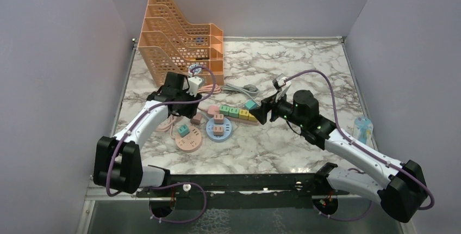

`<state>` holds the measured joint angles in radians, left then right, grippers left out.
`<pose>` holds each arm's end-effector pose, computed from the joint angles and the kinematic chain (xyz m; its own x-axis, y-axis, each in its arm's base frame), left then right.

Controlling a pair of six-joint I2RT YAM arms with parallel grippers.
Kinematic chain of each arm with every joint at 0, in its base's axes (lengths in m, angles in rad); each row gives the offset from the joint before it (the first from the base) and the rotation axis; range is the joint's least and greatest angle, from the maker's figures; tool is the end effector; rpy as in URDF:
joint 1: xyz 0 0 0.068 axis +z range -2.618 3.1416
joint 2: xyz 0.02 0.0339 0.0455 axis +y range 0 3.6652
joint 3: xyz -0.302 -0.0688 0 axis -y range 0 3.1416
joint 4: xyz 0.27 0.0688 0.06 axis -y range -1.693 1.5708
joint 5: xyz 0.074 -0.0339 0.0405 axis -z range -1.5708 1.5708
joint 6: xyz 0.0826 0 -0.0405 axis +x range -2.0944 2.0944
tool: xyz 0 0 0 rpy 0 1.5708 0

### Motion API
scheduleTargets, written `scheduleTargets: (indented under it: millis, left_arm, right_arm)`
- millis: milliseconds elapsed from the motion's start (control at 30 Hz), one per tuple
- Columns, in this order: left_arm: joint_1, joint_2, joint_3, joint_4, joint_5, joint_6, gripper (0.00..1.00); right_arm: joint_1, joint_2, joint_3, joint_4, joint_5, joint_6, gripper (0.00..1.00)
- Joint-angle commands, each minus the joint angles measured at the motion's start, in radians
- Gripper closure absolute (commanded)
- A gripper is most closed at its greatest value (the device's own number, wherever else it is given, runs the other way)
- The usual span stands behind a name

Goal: Insert the plug

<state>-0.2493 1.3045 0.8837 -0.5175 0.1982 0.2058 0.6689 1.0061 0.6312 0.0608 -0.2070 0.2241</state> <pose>0.2897 -0.0905 0.2243 -0.6926 0.3831 -0.6111 0.5069 0.8613 -0.0347 0.2082 0.1862 0.2777 -0.4053 -0.0431 -0.9132 -0.6874 0.6730 0.2733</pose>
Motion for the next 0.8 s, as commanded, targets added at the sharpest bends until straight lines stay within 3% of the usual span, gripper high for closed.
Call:
scheduleTargets:
  millis: [0, 467, 767]
  left_arm:
    - [-0.021, 0.053, -0.022, 0.077, 0.028, -0.064, 0.50]
    - [-0.104, 0.169, 0.016, 0.057, -0.147, -0.037, 0.40]
    - [-0.105, 0.266, 0.053, -0.006, -0.089, -0.002, 0.38]
  right_arm:
    - [0.008, -0.006, -0.020, 0.018, 0.048, 0.012, 0.32]
    - [0.007, 0.000, -0.037, 0.036, 0.072, 0.000, 0.32]
    - [0.007, 0.002, -0.029, 0.037, 0.087, -0.033, 0.31]
